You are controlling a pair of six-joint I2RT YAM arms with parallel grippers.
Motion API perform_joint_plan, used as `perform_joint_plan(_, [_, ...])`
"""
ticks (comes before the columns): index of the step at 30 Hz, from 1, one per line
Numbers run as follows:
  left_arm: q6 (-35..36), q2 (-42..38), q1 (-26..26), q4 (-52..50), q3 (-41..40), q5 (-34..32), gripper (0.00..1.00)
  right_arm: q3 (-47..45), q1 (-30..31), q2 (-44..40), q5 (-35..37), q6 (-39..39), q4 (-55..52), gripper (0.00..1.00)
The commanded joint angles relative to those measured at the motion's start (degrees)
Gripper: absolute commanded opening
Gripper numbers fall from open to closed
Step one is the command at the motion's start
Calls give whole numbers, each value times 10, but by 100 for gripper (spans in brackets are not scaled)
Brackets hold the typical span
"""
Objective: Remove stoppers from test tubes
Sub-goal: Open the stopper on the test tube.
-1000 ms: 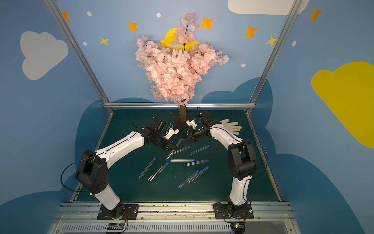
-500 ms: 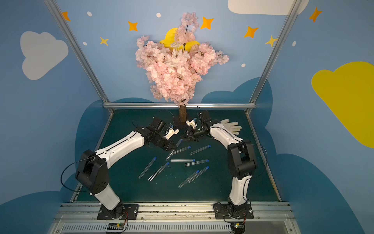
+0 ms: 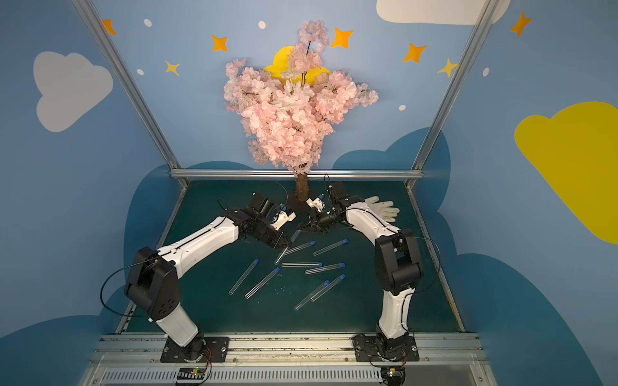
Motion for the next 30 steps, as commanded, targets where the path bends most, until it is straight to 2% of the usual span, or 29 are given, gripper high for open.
perform_joint_plan(1, [5,-12,-1,0,1,6,10,16,6,9,-2,-13,-16,18])
perform_joint_plan(6, [7,-8,-1,-4,8,3,10,19,7,8,-10,-18,-19,15])
perform_joint_plan(16, [14,-4,-1,-5,6,-9,10,20,4,-2,-24,-15,-17,0])
perform_joint_plan(20, [26,-4,-1,-12,-3,-23,10,43,-1,-4,-6,-22,-40,0])
perform_joint_plan(23, [37,-2,-1,-23,-6,-31,10,76,-4,1,31,-64,-98,0])
perform_joint_plan(30, [51,-2,1,-39,-14,-45,10,80,-18,0,30,-66,-93,0])
